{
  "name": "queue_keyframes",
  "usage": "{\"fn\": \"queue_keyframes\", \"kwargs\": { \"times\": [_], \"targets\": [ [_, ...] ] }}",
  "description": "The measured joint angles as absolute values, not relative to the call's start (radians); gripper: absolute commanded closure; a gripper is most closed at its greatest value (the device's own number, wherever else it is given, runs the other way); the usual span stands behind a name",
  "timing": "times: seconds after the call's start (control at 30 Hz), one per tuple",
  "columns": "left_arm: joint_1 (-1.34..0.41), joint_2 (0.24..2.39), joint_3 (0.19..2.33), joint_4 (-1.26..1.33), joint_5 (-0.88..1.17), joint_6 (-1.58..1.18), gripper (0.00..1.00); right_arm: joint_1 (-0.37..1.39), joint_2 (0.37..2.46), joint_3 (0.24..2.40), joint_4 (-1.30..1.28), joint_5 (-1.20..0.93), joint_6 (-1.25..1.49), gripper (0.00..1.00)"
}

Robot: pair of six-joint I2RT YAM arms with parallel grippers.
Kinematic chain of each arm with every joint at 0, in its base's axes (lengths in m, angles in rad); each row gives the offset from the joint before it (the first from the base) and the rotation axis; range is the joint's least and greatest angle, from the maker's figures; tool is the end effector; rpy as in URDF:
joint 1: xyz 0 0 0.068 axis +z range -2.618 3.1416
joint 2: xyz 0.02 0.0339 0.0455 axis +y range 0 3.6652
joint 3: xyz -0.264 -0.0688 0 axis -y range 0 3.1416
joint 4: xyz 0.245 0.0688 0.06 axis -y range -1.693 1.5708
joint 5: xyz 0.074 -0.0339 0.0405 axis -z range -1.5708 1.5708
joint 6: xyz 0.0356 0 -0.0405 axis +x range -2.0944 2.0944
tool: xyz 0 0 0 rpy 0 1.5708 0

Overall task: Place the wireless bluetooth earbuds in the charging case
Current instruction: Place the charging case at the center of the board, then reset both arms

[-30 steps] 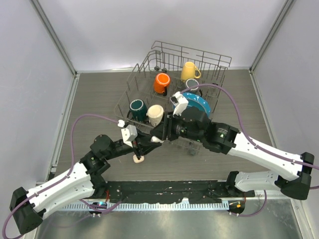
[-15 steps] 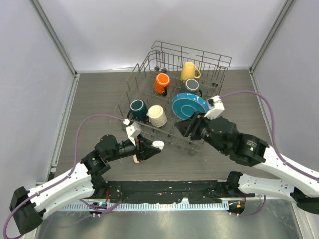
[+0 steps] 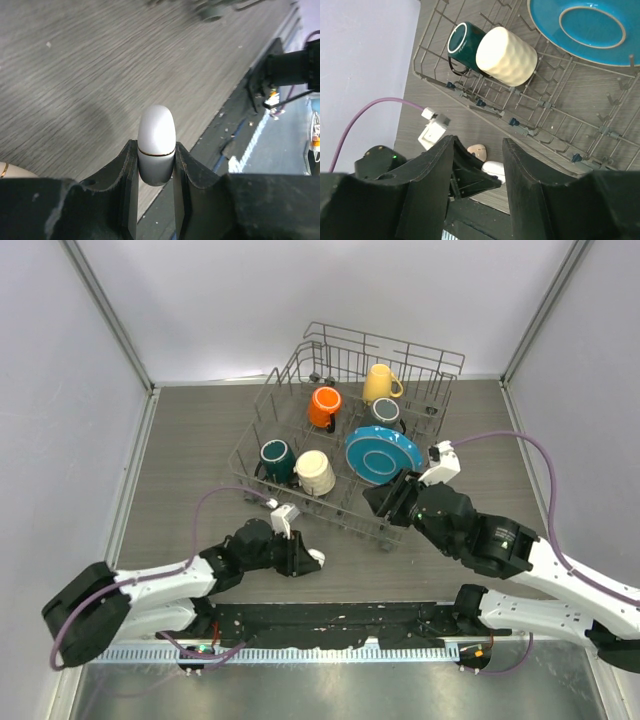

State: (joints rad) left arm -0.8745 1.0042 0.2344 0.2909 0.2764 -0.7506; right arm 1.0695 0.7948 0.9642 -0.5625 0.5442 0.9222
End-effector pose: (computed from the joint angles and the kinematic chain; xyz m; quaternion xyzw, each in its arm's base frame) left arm 0.1157 -0.1536 0.1589 0.1238 0.8404 -0.4543 0.2682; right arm 0.0945 0.1340 0.3624 0.0899 0.8098 0.3274 0.4785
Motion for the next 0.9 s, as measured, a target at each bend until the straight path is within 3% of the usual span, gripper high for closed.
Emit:
{"fn": "queue_keyframes", "kwargs": {
  "times": [0.17,0.43,0.5,0.6,0.77,0.83,0.87,0.9],
  "targets": [
    [-0.877,1.206,0.236,0.393,0.258,-0.813,0.90,1.069,0.818,0.958,-0.564,0.534,0.935,0.51],
    [-0.878,1.280,0.249,0.463,0.224,-0.855,0.61,1.069,0.772,0.930,-0.566,0.538,0.950,0.51],
    [-0.878,1.271,0.257,0.443,0.209,-0.857,0.50,1.069,0.768,0.926,-0.566,0.541,0.951,0.51],
    [-0.878,1.218,0.262,0.379,0.178,-0.852,0.47,1.069,0.768,0.921,-0.566,0.542,0.951,0.51],
    [-0.878,1.094,0.273,0.246,0.121,-0.846,0.31,1.069,0.775,0.920,-0.566,0.543,0.951,0.51],
    [-0.878,1.042,0.281,0.191,0.097,-0.836,0.18,1.069,0.776,0.920,-0.567,0.545,0.951,0.51],
    [-0.878,1.007,0.287,0.152,0.081,-0.833,0.07,1.069,0.777,0.920,-0.567,0.546,0.950,0.50],
    [-0.878,0.968,0.296,0.107,0.065,-0.830,0.06,1.069,0.777,0.920,-0.569,0.551,0.950,0.50]
  ]
}}
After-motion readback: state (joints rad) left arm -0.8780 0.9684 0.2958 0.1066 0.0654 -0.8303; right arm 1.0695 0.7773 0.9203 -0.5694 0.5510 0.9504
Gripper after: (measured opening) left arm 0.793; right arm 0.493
